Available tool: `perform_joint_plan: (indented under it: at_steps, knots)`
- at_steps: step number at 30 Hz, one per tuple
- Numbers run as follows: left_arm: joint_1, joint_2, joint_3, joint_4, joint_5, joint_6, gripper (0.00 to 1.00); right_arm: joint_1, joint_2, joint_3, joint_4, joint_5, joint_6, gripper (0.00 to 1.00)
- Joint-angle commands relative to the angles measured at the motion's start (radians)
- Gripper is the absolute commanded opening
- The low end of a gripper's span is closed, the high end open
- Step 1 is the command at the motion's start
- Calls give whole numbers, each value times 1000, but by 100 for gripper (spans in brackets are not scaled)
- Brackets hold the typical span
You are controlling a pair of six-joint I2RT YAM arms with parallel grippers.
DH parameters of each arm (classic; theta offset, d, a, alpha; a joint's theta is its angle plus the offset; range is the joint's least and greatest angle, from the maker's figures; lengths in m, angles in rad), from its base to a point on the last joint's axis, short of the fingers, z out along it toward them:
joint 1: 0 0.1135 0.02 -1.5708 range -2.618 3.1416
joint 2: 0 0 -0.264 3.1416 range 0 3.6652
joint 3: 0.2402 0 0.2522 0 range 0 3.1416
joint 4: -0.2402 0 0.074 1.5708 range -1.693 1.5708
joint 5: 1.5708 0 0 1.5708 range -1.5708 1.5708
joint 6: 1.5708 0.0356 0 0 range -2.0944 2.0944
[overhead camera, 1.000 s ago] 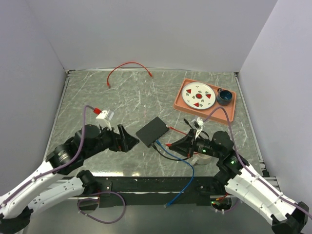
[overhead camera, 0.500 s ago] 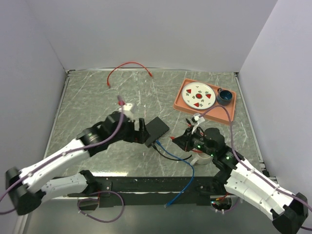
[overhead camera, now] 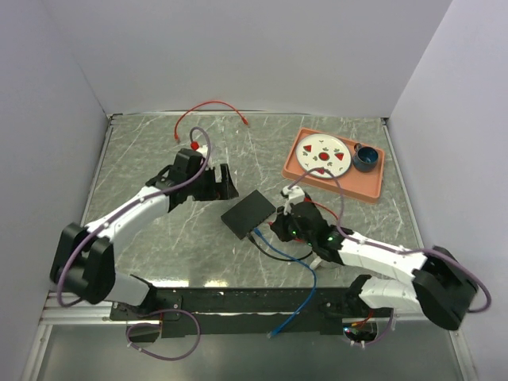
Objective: Insert the plug into the switch port
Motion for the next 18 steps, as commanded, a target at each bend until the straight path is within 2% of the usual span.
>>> perform_joint_plan:
  at_steps: [1, 6, 10, 14, 18]
  knots:
    - [44, 81, 68, 60, 109, 59, 97, 49, 120, 73, 145, 102, -25, 0]
    - [85, 117, 58, 86, 158, 92, 97, 87, 156, 51, 218, 96, 18, 0]
    - [107, 166, 68, 99, 219, 107, 97, 104, 164, -14, 347, 102, 30, 0]
    - [116, 207, 84, 111, 235, 102, 97, 110, 197, -18, 372, 147, 5, 0]
    - [120, 233, 98, 123, 238, 107, 97, 115, 207, -79, 522, 198, -52, 0]
